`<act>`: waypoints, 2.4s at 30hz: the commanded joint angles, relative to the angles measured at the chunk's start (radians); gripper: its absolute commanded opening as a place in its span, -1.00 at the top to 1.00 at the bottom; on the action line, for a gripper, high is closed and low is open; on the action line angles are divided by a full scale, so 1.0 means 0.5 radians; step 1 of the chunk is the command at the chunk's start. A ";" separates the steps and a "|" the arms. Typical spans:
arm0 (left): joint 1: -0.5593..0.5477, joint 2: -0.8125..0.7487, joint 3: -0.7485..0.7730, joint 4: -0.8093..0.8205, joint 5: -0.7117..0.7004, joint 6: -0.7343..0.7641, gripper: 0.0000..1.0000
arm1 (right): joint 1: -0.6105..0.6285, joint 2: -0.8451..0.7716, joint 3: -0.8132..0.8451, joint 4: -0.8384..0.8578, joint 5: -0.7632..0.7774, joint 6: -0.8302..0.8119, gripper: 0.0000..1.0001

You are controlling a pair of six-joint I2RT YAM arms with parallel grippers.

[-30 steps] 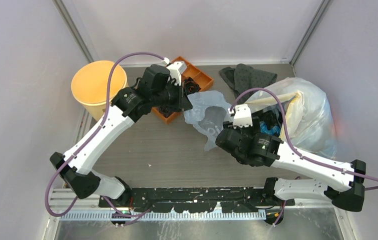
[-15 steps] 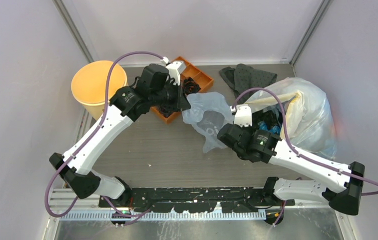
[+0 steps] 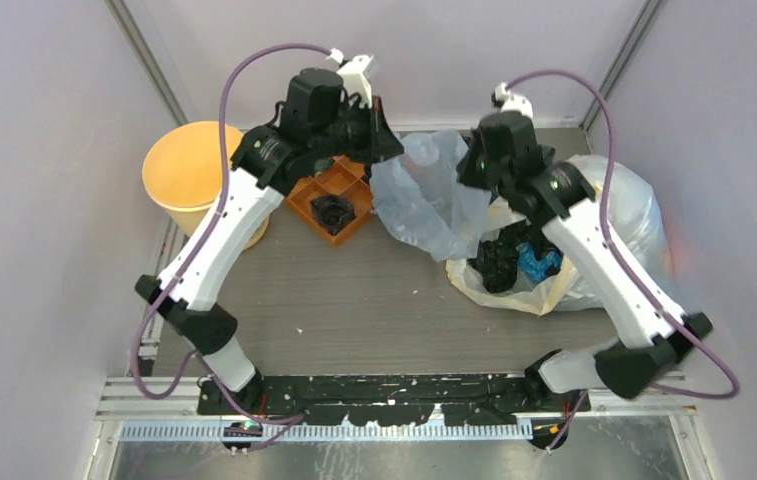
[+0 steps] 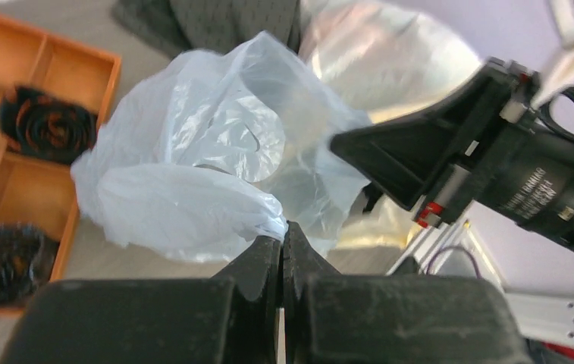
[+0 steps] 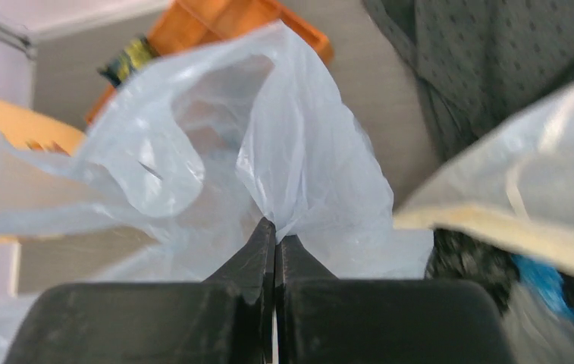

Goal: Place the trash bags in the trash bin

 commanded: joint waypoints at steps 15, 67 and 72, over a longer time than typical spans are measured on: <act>0.365 0.230 1.124 1.291 0.494 -0.098 0.99 | -0.387 0.021 1.022 1.166 -0.671 -0.294 0.98; -0.047 -0.114 0.591 1.318 0.200 0.262 0.99 | -0.390 -0.105 1.123 0.787 -0.640 -0.245 0.98; -0.023 -0.152 -0.134 0.981 -0.062 0.367 0.99 | -0.394 -0.356 0.073 0.868 -0.488 -0.216 0.99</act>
